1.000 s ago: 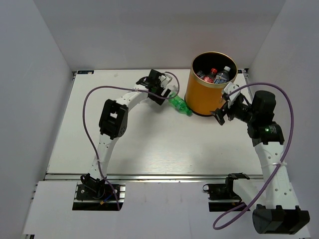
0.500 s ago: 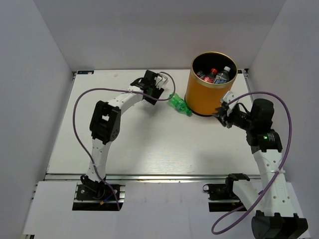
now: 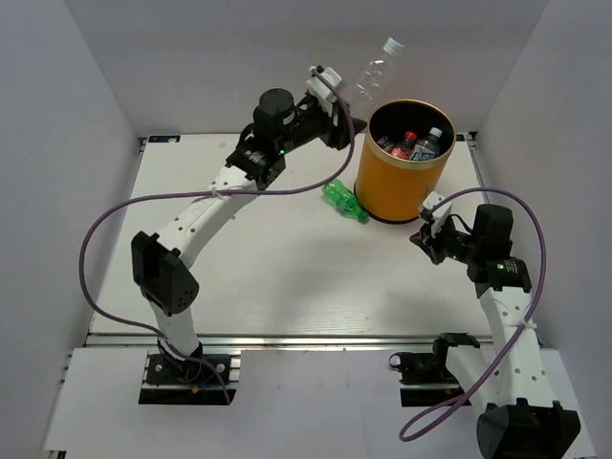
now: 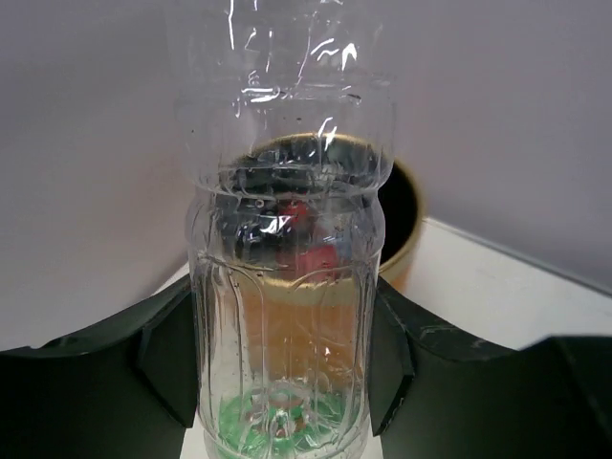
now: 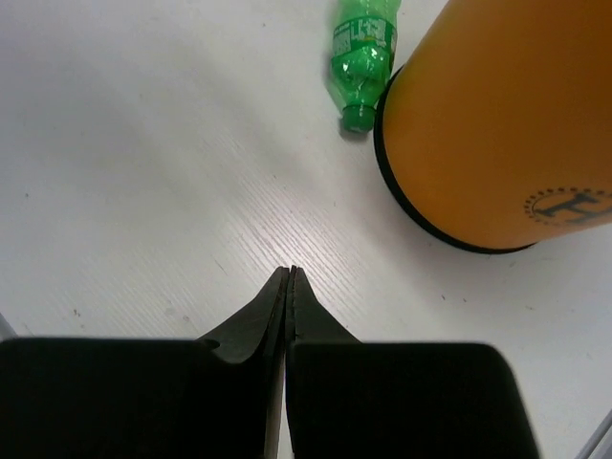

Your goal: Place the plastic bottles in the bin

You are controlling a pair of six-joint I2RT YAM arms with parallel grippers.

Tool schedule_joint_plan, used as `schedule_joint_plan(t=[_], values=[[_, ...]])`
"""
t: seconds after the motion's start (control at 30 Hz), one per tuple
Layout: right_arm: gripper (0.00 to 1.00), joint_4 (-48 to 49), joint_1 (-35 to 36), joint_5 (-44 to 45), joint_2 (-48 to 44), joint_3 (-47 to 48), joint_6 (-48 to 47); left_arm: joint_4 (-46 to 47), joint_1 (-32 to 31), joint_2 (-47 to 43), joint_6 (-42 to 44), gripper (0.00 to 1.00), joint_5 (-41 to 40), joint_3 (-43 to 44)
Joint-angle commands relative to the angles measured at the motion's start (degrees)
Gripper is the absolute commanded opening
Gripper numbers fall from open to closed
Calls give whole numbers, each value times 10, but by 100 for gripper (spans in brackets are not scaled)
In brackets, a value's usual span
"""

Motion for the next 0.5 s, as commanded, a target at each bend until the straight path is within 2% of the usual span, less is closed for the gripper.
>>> schedule_joint_plan(t=[0.0,0.2,0.37,0.47], values=[[0,-6,-12,-19,-25,-20,-15,45,-19,41,-42,0,73,26],[0,-16,-34,-29,-40,-31,-30,171,-47,119,-81,0,57,52],[0,-23,-48,-44,-59,-37,-39,193,-58,206,-104,0,51,161],[0,-25,-57,-50,-59,-40,-44,214,-63,240,-124,0,44,195]])
